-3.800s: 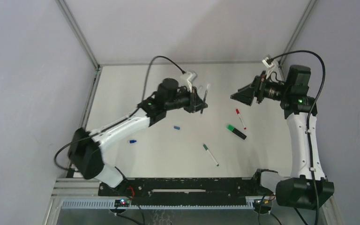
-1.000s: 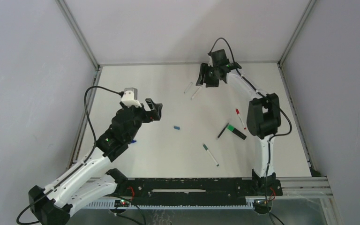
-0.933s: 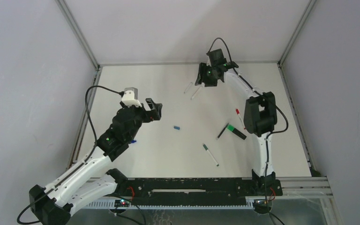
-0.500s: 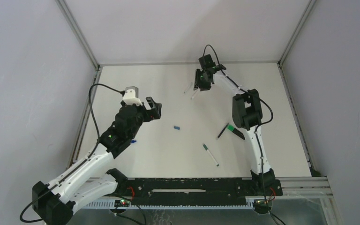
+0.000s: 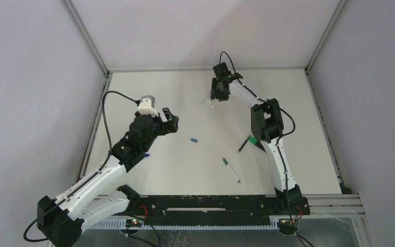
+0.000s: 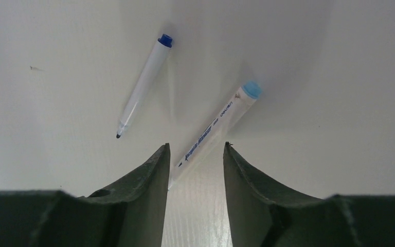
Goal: Insert the pens into the pen caps
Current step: Move the pen to the center of the board.
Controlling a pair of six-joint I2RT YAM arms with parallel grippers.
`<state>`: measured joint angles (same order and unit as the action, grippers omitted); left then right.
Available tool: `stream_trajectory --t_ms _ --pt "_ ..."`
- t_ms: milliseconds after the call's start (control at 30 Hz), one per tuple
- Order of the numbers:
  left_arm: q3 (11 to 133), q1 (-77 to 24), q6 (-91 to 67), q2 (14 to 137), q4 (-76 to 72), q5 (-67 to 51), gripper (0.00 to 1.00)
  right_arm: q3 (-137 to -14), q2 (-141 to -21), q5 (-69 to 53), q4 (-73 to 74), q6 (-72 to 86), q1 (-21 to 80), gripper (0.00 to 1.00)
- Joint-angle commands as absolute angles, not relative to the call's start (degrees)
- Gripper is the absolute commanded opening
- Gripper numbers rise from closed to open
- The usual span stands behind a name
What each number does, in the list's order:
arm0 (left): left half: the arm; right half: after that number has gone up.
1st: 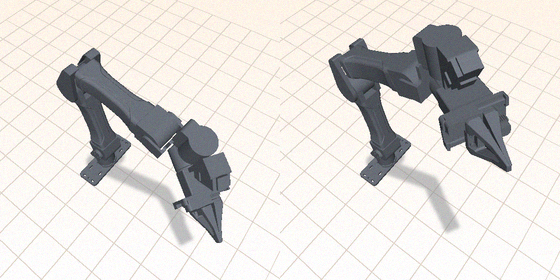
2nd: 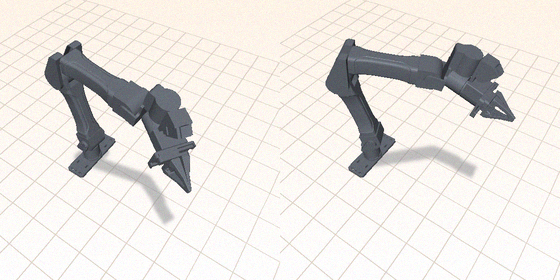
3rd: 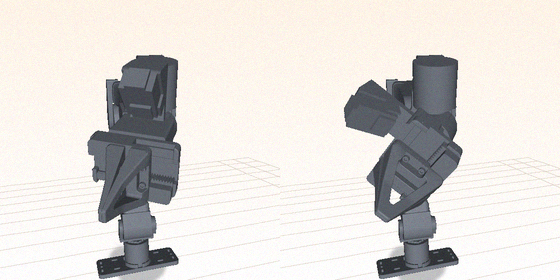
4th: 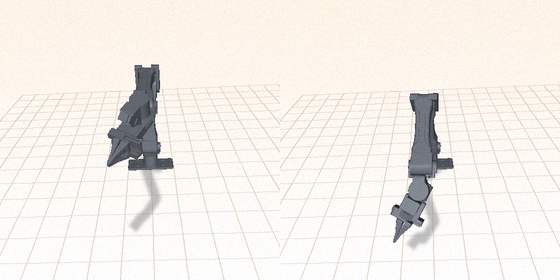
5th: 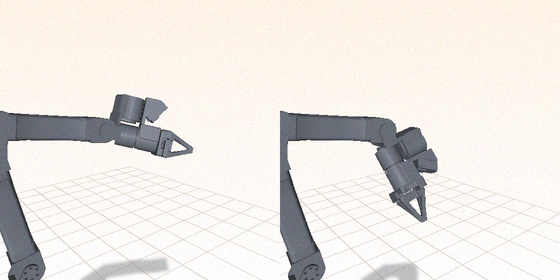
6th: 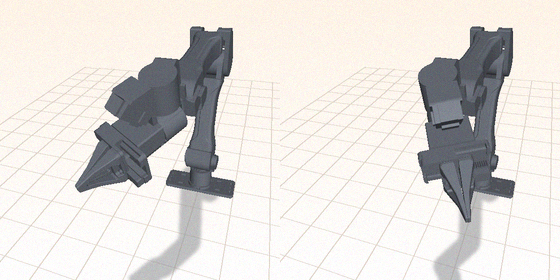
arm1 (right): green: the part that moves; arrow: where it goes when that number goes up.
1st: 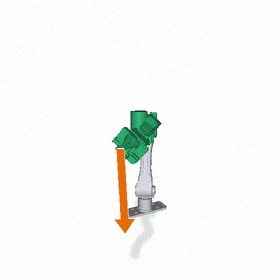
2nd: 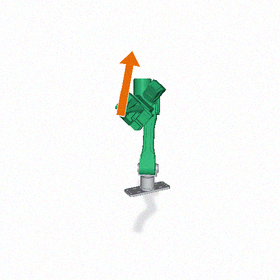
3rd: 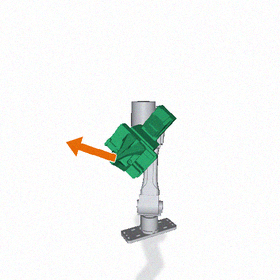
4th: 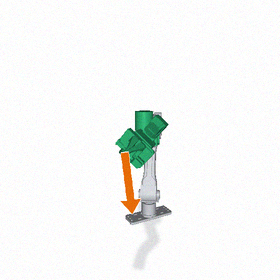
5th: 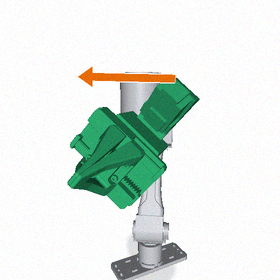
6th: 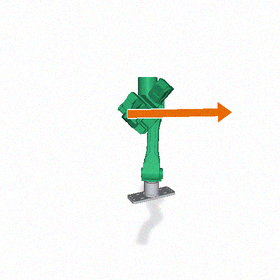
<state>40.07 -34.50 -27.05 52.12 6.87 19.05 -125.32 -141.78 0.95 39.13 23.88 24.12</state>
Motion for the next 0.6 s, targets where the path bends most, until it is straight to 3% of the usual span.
stream_trajectory --t_ms 0,267,567 --pt "40.75 -33.93 -28.20 51.41 6.85 18.15 0.92 -125.80 -142.57 4.36 40.32 23.20 25.22 0.46" --pt "39.23 -33.93 -29.59 49.55 6.79 17.58 0.92 -121.16 -140.50 3.80 40.15 20.97 25.44 0.35" --pt "36.97 -33.93 -31.57 46.69 6.33 15.25 0.92 -112.36 -135.49 1.57 38.97 19.70 26.31 0.32"
